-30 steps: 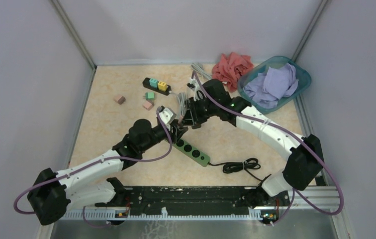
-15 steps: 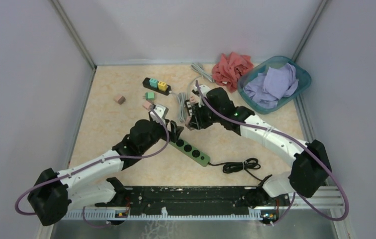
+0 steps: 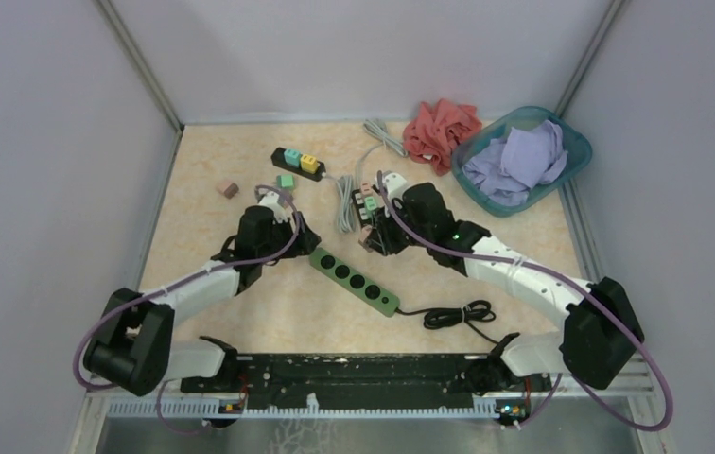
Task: Insert the plug
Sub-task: Insert the plug into the socket.
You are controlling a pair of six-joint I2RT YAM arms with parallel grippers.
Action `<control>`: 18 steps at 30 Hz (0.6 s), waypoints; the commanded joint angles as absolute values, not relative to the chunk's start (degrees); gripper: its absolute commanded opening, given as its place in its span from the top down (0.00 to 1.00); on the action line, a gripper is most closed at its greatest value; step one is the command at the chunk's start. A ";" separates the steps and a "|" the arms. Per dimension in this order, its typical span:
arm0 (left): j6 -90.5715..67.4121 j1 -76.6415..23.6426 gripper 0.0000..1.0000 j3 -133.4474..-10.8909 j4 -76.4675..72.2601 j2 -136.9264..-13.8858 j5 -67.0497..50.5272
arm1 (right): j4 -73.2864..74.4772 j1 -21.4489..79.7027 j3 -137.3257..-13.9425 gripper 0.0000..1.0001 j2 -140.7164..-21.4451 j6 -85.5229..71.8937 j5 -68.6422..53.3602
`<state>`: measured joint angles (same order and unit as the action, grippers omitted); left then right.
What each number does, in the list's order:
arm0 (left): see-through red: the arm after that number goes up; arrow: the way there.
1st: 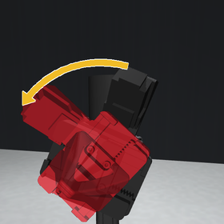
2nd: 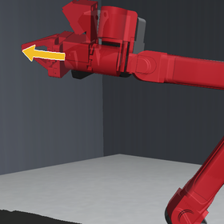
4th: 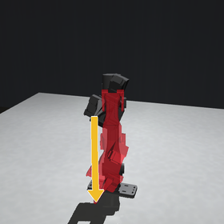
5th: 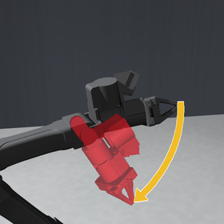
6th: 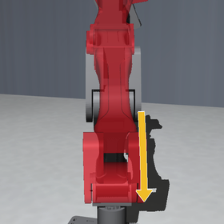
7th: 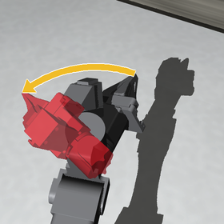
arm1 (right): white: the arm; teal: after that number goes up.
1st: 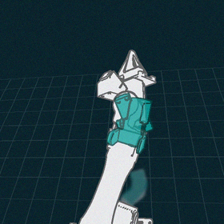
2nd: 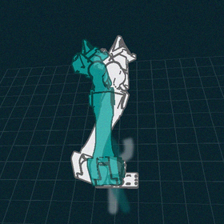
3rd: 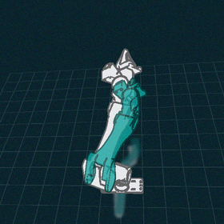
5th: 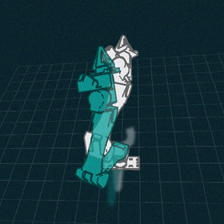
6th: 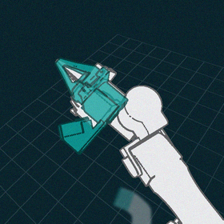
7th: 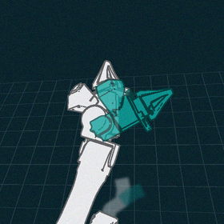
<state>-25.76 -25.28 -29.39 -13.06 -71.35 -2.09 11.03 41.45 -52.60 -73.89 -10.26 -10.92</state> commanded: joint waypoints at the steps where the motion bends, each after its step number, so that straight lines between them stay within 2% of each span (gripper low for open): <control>1: -29.97 -21.66 0.28 -32.55 -10.93 -77.20 -10.02 | 3.59 41.89 -51.14 1.00 -71.95 -8.11 -13.09; 6: -30.30 -20.49 0.34 -34.88 -9.93 -83.27 -14.55 | 2.96 43.59 -50.61 1.00 -73.36 -6.21 -12.74; 12: -31.09 -20.48 0.51 -36.12 -8.75 -86.68 -18.33 | 1.96 47.15 -50.64 1.00 -75.37 -3.35 -9.60; 18: -33.28 -20.48 0.54 -34.42 -9.92 -86.41 -21.37 | -1.94 48.52 -49.90 1.00 -77.09 -2.93 -9.76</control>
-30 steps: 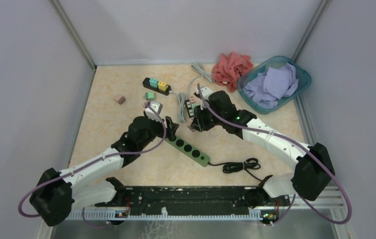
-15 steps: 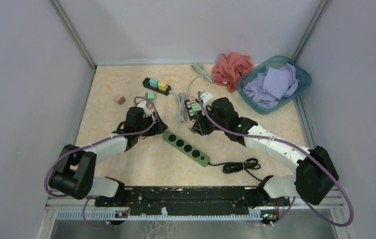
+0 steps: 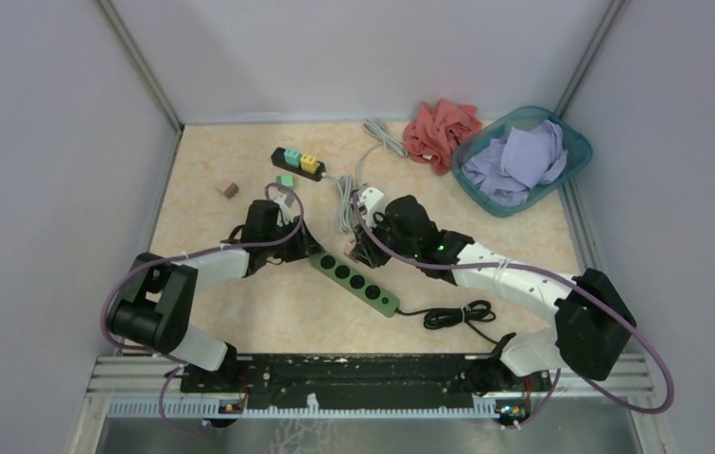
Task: Insert the plug
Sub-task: Insert the plug into the socket.
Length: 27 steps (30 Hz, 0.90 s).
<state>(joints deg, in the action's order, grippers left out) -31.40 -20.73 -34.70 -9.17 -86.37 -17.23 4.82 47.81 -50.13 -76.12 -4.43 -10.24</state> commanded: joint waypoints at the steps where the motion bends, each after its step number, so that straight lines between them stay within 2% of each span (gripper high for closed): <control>1: -33.76 -20.56 0.54 -33.99 -10.46 -86.26 -22.03 | -2.65 48.58 -49.80 1.00 -77.69 -2.95 -9.91; 11: -37.49 -20.87 0.53 -31.42 -13.69 -86.61 -25.55 | -6.84 50.38 -50.19 1.00 -83.74 -1.50 -10.81; 20: -36.94 -20.87 0.44 -31.64 -6.38 -80.61 -18.33 | -12.12 52.87 -49.29 1.00 -87.22 -2.69 -7.82; 27: -35.58 -20.90 0.47 -33.06 -4.30 -81.42 -17.36 | -17.01 54.01 -48.79 1.00 -89.50 -2.84 -4.96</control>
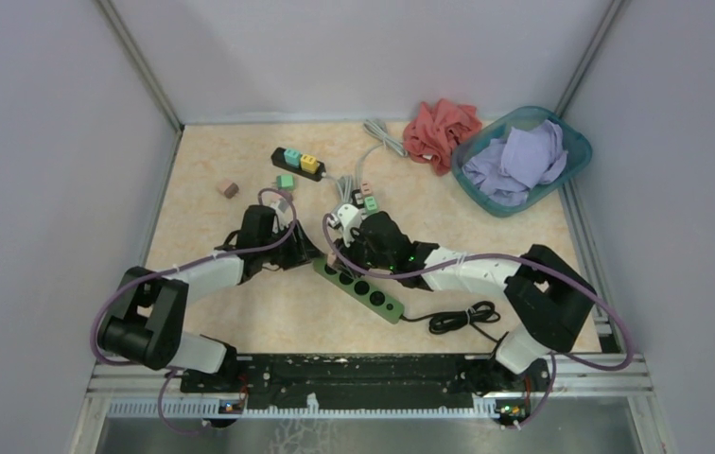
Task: Insert the plug
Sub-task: Insert the plug into the socket.
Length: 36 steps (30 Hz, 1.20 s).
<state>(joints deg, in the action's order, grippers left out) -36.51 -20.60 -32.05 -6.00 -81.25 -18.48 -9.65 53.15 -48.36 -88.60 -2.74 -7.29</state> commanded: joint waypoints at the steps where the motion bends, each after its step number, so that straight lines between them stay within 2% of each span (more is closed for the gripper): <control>1: -35.49 -20.86 0.48 -33.24 -4.27 -81.65 -17.58 | -17.37 54.01 -48.78 1.00 -89.74 -2.80 -4.54; 23: -34.61 -20.92 0.54 -32.87 -3.41 -84.31 -17.98 | -19.34 55.85 -50.01 1.00 -94.22 -0.01 -0.39; 36: -34.71 -20.90 0.55 -33.20 -3.43 -85.07 -18.57 | -13.64 56.78 -50.32 1.00 -97.72 3.72 0.44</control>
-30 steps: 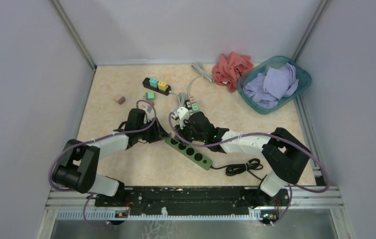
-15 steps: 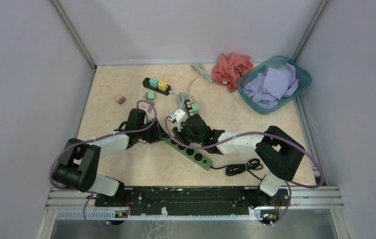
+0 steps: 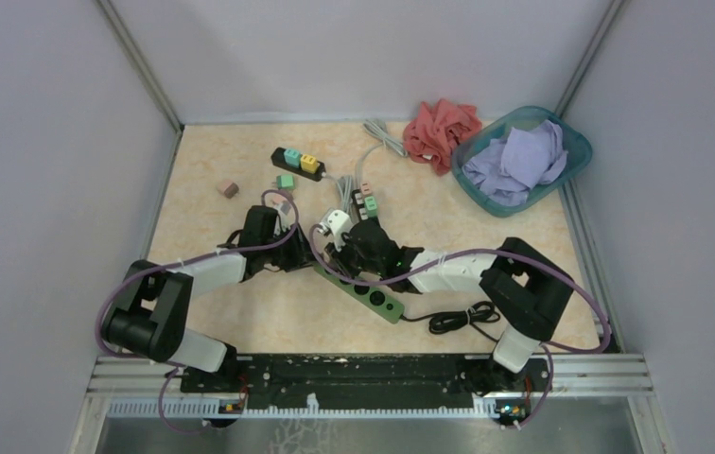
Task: Insert the plug
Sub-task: Insert the plug into the socket.
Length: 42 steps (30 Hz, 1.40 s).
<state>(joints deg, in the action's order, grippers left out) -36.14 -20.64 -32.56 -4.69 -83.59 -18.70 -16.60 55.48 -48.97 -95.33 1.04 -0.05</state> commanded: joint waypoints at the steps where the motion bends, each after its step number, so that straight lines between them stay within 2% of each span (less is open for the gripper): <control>1: -34.80 -20.92 0.55 -33.14 -3.43 -85.03 -18.61 | -13.14 56.96 -50.23 1.00 -98.00 4.27 0.36; 21: -35.36 -20.92 0.58 -33.13 -3.34 -85.17 -18.93 | -8.89 58.25 -44.79 1.00 -102.40 6.46 3.12; 29: -35.61 -20.92 0.59 -33.36 -3.03 -85.20 -18.90 | -9.77 54.17 -42.13 1.00 -102.04 5.24 0.04; 42: -35.87 -20.91 0.59 -33.22 -3.17 -85.96 -19.36 | -8.92 59.05 -43.05 1.00 -108.42 11.28 -0.48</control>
